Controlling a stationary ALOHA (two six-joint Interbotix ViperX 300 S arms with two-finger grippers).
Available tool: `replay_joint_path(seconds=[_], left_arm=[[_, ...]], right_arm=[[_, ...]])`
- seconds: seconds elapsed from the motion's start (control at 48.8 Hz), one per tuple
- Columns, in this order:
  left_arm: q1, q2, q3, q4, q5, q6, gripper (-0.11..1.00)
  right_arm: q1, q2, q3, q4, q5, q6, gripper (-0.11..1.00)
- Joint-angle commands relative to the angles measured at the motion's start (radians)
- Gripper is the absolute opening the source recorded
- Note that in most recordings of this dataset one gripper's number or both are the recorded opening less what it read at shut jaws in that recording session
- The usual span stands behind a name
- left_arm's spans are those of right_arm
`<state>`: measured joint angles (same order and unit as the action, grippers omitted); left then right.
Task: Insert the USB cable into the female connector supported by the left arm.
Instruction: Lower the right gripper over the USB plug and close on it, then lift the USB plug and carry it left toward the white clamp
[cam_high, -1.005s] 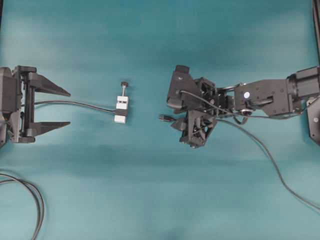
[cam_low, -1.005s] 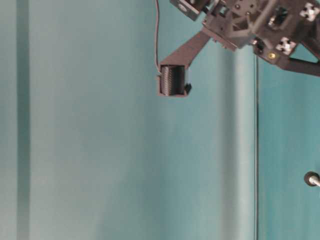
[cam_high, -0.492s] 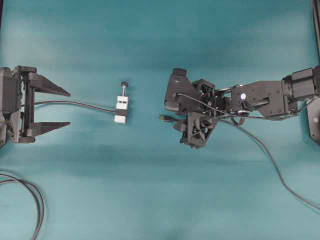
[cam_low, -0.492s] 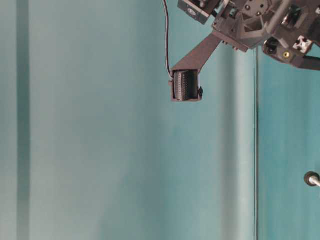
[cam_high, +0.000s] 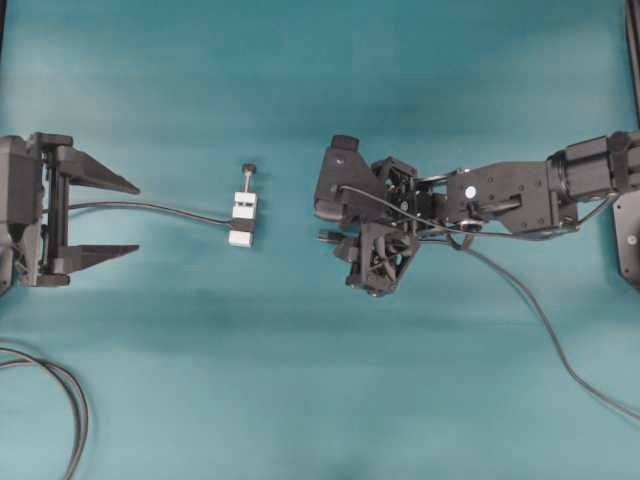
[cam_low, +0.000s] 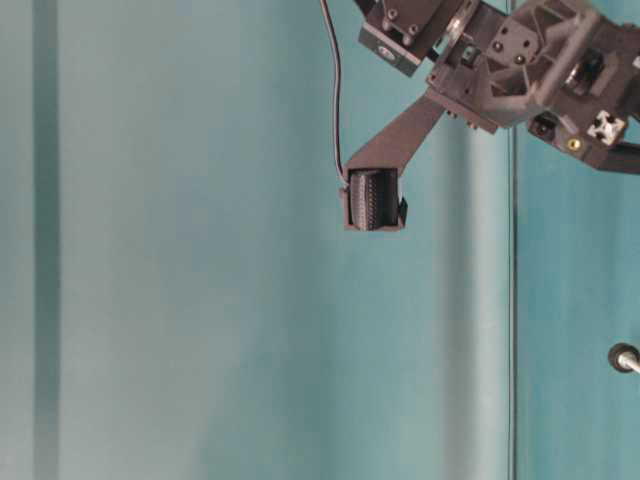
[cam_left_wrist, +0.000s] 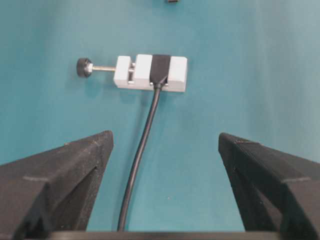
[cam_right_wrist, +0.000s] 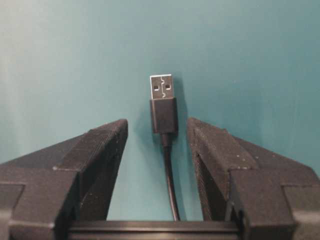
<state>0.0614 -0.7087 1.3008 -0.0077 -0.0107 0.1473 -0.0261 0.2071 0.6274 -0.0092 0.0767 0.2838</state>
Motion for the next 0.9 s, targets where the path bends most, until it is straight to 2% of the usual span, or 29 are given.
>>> replay_joint_path(seconds=[0.0,0.349,0.882], left_arm=[[0.002,0.002,-0.014,0.002,-0.003,0.011,0.94],[0.002,0.002,-0.012,0.002,-0.003,0.011,0.94],[0.002,0.002,0.003,0.002,-0.002,0.011,0.94]], right_arm=[[-0.002,-0.011,-0.023,-0.003,0.005,0.002,0.54],[-0.020,-0.009,-0.031,-0.003,0.008,0.002,0.54],[-0.006,0.014,-0.038,-0.003,0.008,0.003,0.42]])
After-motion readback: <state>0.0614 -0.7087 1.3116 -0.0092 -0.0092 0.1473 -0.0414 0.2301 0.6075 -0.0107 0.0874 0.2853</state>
